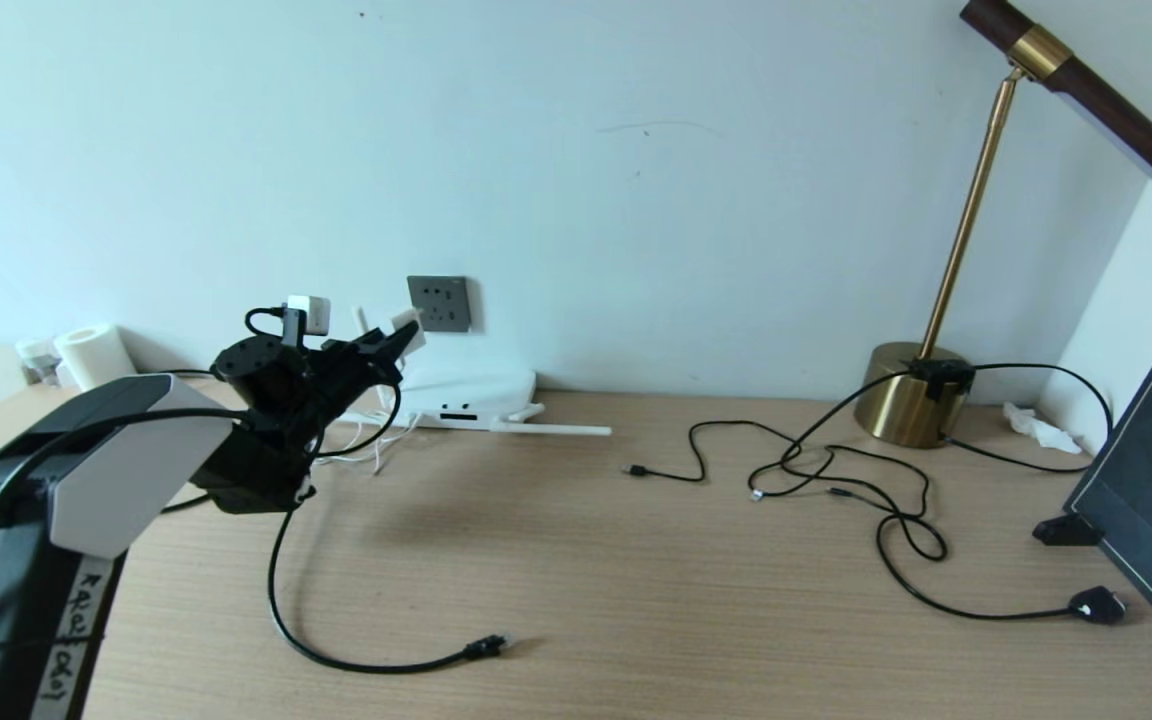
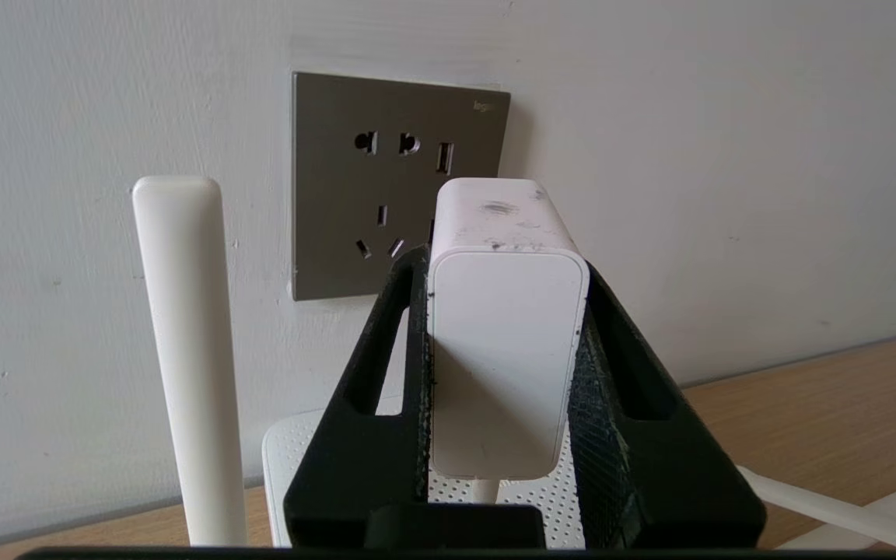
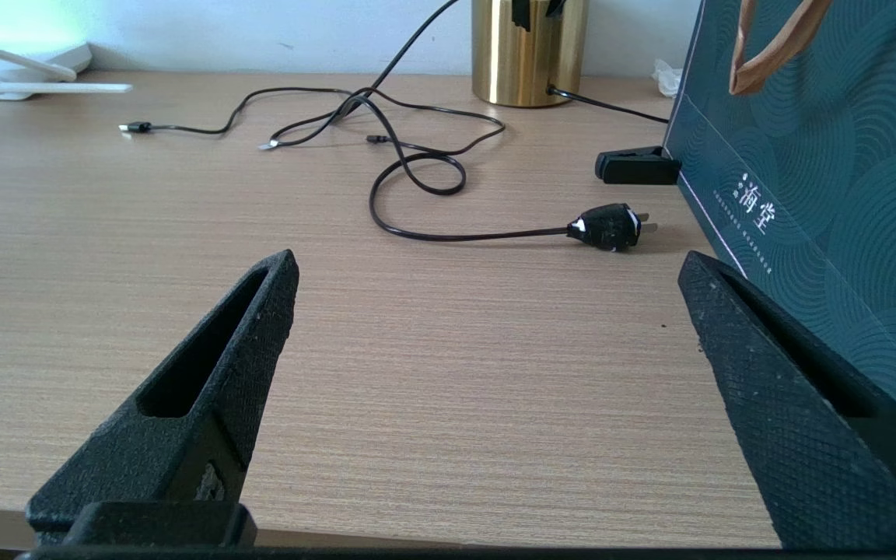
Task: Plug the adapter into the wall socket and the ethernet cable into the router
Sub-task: Plug plug into socket
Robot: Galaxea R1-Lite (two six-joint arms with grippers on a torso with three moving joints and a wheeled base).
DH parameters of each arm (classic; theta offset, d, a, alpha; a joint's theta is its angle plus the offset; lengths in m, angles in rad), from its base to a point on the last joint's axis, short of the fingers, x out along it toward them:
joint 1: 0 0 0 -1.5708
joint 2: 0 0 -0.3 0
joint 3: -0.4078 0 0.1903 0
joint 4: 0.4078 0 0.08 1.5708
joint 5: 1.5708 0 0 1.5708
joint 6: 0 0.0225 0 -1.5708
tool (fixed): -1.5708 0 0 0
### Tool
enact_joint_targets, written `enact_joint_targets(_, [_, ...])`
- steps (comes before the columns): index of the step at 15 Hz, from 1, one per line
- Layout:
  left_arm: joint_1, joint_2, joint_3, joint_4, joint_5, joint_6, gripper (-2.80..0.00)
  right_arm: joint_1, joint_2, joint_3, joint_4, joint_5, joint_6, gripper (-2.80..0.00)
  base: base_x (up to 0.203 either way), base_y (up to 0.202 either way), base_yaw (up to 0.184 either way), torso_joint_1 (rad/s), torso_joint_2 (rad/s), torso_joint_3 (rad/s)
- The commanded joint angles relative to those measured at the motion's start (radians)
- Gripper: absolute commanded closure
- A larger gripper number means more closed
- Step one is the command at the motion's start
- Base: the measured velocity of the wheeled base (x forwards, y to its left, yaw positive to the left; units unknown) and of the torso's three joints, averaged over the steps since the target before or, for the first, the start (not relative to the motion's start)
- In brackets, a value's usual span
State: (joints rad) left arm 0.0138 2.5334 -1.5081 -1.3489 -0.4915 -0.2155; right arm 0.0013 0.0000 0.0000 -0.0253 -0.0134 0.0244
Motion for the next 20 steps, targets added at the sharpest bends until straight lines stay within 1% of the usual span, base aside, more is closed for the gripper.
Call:
enact_joint_targets(1, [0.000, -0.002, -0.011, 0.025, 0.002, 0.001, 0.00, 0.000, 0.000, 0.011, -0.001, 0.000, 0.000, -2.80, 0.000, 0.000, 0.000, 0.000, 0.00, 0.000])
enact_joint_targets(2, [-0.001, 0.001, -0.033, 0.046, 0.005, 0.006, 0.00, 0.000, 0.000, 0.012, -0.001, 0.000, 0.000, -2.80, 0.000, 0.000, 0.000, 0.000, 0.00, 0.000])
enact_joint_targets(4, [-0.013, 0.008, -0.088, 0.097, 0.055, 0.024, 0.00, 0.000, 0.000, 0.011, -0.001, 0.000, 0.000, -2.80, 0.000, 0.000, 0.000, 0.000, 0.00, 0.000])
enact_joint_targets(5, [-0.020, 0.010, -0.114, 0.117, 0.070, 0.033, 0.00, 0.000, -0.001, 0.012, -0.001, 0.000, 0.000, -2.80, 0.000, 0.000, 0.000, 0.000, 0.00, 0.000])
enact_joint_targets(7, [-0.033, 0.011, -0.150, 0.179, 0.076, 0.039, 0.00, 0.000, 0.000, 0.011, -0.001, 0.000, 0.000, -2.80, 0.000, 0.000, 0.000, 0.000, 0.00, 0.000])
enact_joint_targets(9, [-0.045, 0.014, -0.180, 0.216, 0.100, 0.042, 0.00, 0.000, 0.000, 0.011, -0.001, 0.000, 0.000, -2.80, 0.000, 0.000, 0.000, 0.000, 0.00, 0.000])
enact_joint_targets(11, [-0.054, 0.047, -0.253, 0.252, 0.131, 0.084, 0.00, 0.000, 0.000, 0.012, -0.001, 0.000, 0.000, -2.80, 0.000, 0.000, 0.000, 0.000, 0.00, 0.000])
enact_joint_targets(12, [-0.058, 0.068, -0.300, 0.265, 0.155, 0.103, 0.00, 0.000, 0.000, 0.011, -0.001, 0.000, 0.000, -2.80, 0.000, 0.000, 0.000, 0.000, 0.00, 0.000])
enact_joint_targets(14, [-0.066, 0.100, -0.369, 0.307, 0.217, 0.117, 0.00, 0.000, 0.000, 0.012, -0.001, 0.000, 0.000, -2.80, 0.000, 0.000, 0.000, 0.000, 0.00, 0.000])
enact_joint_targets(15, [-0.068, 0.104, -0.377, 0.318, 0.229, 0.123, 0.00, 0.000, -0.001, 0.011, 0.000, 0.000, 0.000, -2.80, 0.000, 0.000, 0.000, 0.000, 0.00, 0.000])
enact_joint_targets(18, [-0.068, 0.104, -0.377, 0.330, 0.232, 0.128, 0.00, 0.001, 0.000, 0.012, -0.001, 0.000, 0.000, -2.80, 0.000, 0.000, 0.000, 0.000, 0.00, 0.000])
enact_joint_targets(20, [-0.069, 0.107, -0.392, 0.347, 0.245, 0.137, 0.00, 0.001, -0.001, 0.012, -0.001, 0.000, 0.000, -2.80, 0.000, 0.000, 0.000, 0.000, 0.00, 0.000])
